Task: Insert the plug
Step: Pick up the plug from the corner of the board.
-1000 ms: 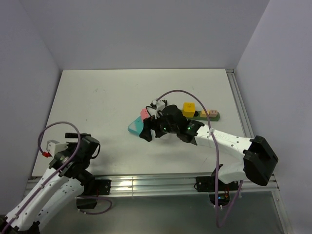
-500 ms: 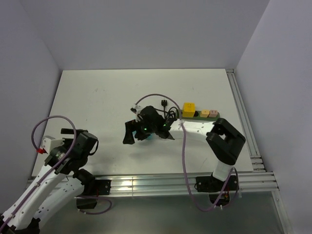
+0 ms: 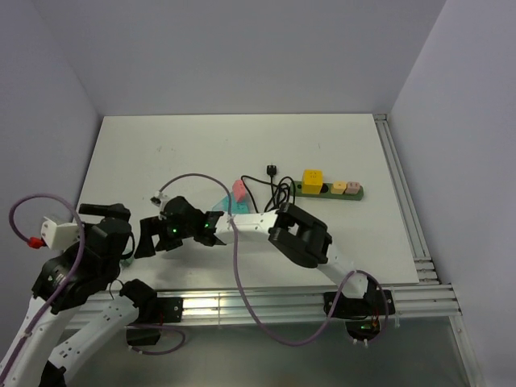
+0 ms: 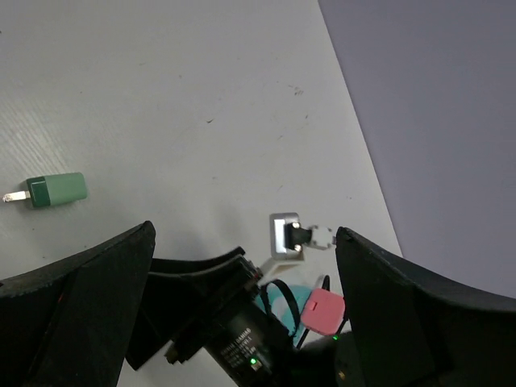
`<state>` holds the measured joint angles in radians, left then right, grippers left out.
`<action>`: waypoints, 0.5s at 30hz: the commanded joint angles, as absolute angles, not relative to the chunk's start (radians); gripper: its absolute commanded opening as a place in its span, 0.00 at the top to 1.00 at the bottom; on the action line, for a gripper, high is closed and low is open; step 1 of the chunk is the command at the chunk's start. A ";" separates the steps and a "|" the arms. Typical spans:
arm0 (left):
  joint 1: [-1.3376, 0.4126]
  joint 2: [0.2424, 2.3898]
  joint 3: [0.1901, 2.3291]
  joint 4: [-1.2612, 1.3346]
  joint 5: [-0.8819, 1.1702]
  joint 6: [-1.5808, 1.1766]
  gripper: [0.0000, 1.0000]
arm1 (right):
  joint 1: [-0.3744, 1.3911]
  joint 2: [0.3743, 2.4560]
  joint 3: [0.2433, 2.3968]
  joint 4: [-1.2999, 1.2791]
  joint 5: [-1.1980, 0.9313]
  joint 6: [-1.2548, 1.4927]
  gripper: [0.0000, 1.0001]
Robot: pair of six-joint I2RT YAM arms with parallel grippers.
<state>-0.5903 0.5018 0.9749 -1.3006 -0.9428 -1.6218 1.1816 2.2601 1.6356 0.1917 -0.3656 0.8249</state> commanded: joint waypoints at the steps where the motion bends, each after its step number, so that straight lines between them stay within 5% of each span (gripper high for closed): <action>1: -0.586 0.470 1.040 -1.348 -0.988 -1.529 0.01 | 1.196 2.305 1.778 0.186 -0.351 0.858 0.04; 7: -0.586 0.434 1.042 -1.324 -1.006 -1.460 0.01 | 1.201 2.384 1.879 0.185 -0.356 0.786 0.17; 15: -0.586 0.410 1.026 -1.348 -1.041 -1.416 0.01 | 1.172 2.564 2.268 -0.069 -0.551 0.505 0.16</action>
